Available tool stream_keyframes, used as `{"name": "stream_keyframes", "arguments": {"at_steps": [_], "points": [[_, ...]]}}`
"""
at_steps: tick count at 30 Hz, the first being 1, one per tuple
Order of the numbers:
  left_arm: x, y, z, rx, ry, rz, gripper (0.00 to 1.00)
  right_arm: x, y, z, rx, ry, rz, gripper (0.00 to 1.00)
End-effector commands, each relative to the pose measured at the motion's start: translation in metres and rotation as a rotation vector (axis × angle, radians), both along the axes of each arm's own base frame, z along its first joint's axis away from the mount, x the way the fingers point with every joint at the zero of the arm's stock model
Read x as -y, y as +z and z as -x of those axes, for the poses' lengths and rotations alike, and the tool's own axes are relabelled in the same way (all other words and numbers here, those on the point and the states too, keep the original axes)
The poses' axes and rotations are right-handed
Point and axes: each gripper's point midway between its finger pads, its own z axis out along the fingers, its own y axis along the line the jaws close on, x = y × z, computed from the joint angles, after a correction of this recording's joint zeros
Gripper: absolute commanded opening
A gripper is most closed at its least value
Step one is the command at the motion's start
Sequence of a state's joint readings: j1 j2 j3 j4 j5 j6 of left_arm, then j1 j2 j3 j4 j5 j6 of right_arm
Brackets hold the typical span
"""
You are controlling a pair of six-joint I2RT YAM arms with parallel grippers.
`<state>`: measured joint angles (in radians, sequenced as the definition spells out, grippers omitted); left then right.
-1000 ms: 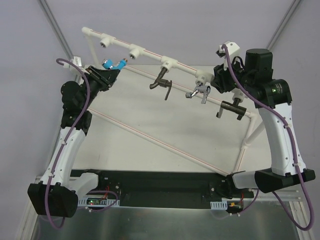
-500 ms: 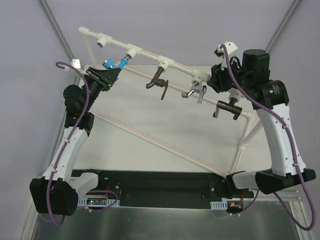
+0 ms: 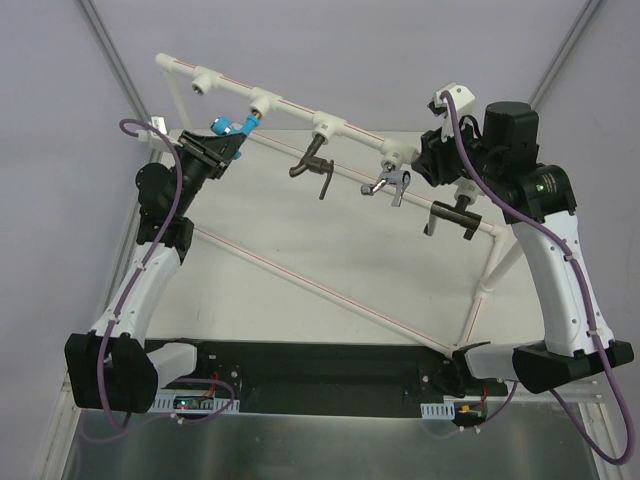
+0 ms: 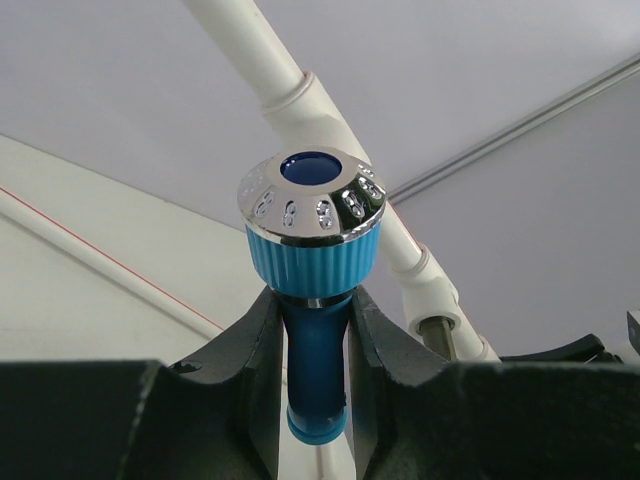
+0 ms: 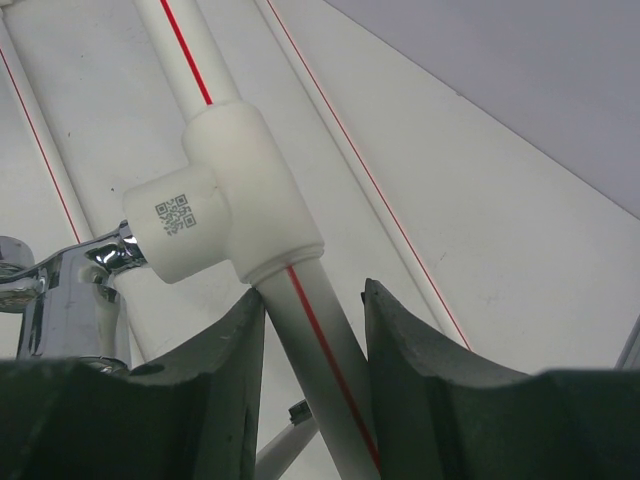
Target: Install the water faucets
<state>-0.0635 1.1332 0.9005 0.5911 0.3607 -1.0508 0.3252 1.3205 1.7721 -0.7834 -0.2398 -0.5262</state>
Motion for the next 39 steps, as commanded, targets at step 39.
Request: {"name": "stream_keyframes", "arguments": {"at_steps": [39], "points": [[0.009,0.001,-0.017,0.055,0.036,0.116,0.00,-0.005,0.000,-0.014,-0.002,-0.118,-0.072,0.01]]}}
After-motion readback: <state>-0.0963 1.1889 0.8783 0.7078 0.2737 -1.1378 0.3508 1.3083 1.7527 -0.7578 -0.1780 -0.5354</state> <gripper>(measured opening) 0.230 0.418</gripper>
